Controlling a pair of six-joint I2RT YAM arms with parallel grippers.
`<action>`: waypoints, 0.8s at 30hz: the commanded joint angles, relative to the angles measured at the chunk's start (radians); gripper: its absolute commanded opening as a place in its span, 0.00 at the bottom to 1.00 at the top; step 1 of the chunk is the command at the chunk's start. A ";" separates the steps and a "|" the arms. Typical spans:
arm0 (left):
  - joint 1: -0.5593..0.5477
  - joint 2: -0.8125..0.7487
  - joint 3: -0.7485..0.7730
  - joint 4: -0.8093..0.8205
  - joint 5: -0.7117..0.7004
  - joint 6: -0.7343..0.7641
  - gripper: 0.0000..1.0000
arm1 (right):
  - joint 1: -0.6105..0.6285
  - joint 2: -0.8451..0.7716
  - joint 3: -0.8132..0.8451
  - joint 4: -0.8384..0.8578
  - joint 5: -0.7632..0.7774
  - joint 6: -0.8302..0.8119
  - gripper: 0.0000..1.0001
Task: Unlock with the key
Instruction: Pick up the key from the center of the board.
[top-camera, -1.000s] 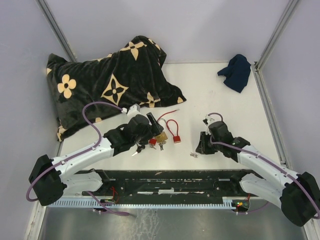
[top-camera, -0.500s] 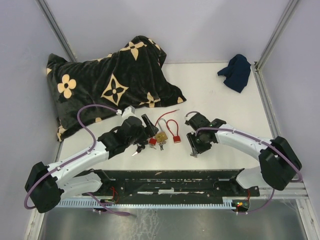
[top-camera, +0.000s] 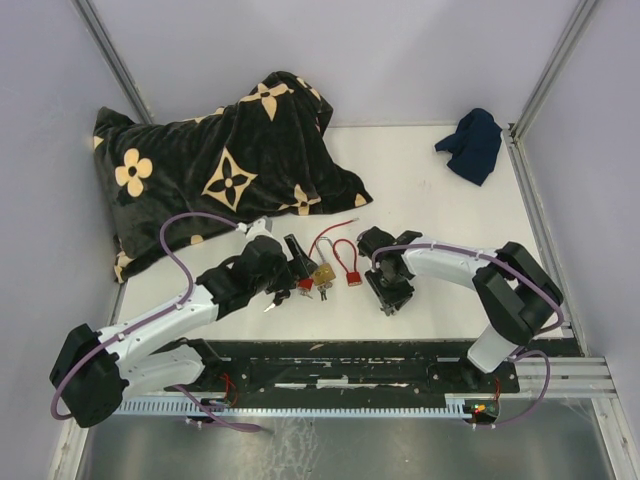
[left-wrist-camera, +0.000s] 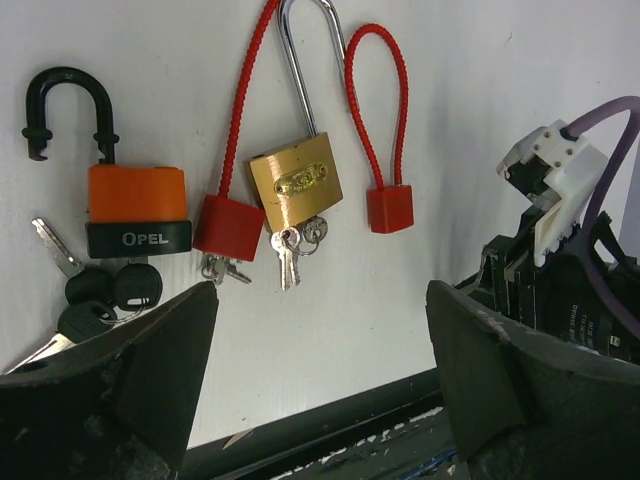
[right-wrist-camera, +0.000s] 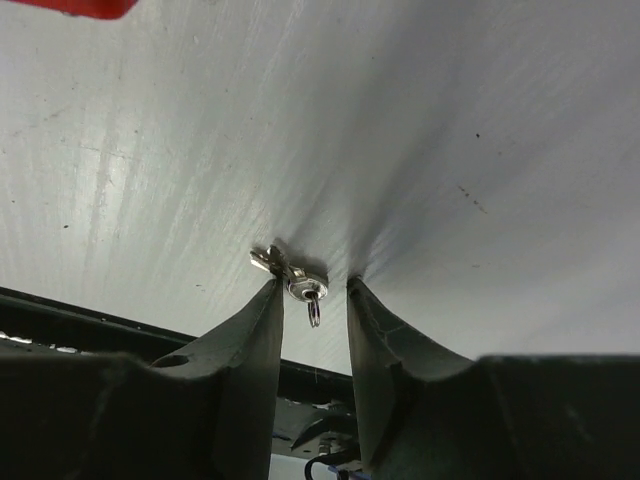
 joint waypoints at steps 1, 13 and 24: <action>0.007 -0.022 -0.008 0.061 0.034 0.053 0.90 | 0.005 0.048 0.031 0.018 0.028 -0.008 0.37; 0.008 0.013 -0.031 0.206 0.173 0.047 0.88 | 0.036 -0.126 0.005 0.069 0.024 0.046 0.17; 0.006 0.144 -0.052 0.426 0.336 -0.013 0.82 | 0.083 -0.282 -0.073 0.272 0.035 0.107 0.15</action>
